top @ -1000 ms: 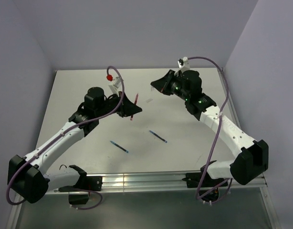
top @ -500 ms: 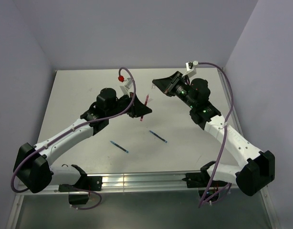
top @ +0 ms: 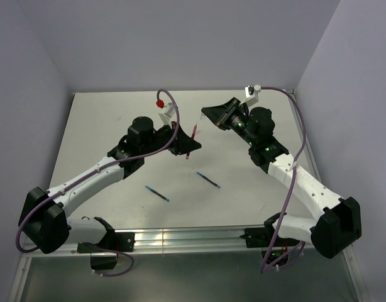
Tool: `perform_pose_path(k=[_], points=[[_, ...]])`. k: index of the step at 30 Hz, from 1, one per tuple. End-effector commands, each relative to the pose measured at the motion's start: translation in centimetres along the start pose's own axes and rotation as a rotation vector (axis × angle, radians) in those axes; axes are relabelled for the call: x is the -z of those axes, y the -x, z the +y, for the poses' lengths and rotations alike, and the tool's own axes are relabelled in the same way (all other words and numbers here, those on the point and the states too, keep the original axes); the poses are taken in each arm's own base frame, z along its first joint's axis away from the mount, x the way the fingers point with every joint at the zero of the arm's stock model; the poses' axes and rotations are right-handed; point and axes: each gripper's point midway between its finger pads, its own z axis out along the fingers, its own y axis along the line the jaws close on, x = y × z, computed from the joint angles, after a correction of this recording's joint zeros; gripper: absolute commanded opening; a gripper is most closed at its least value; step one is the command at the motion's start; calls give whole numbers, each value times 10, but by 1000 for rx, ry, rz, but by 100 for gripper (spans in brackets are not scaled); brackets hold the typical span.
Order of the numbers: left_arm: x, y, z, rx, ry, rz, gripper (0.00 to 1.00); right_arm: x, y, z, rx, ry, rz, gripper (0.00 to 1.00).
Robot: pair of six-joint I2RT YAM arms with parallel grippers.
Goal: Insert the pens into the pen caps
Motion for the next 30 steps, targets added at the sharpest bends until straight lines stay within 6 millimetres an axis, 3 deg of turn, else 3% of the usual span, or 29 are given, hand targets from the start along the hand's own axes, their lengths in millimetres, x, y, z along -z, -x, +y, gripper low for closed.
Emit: perform_pose_path(k=[1,30], points=[[-4,3,-11,-15,-59,-9,0,0,14,15,6,52,-63,0],[-9,-1,-10,-17,-56,12,0,-7,-6,20,17,64,-5,0]])
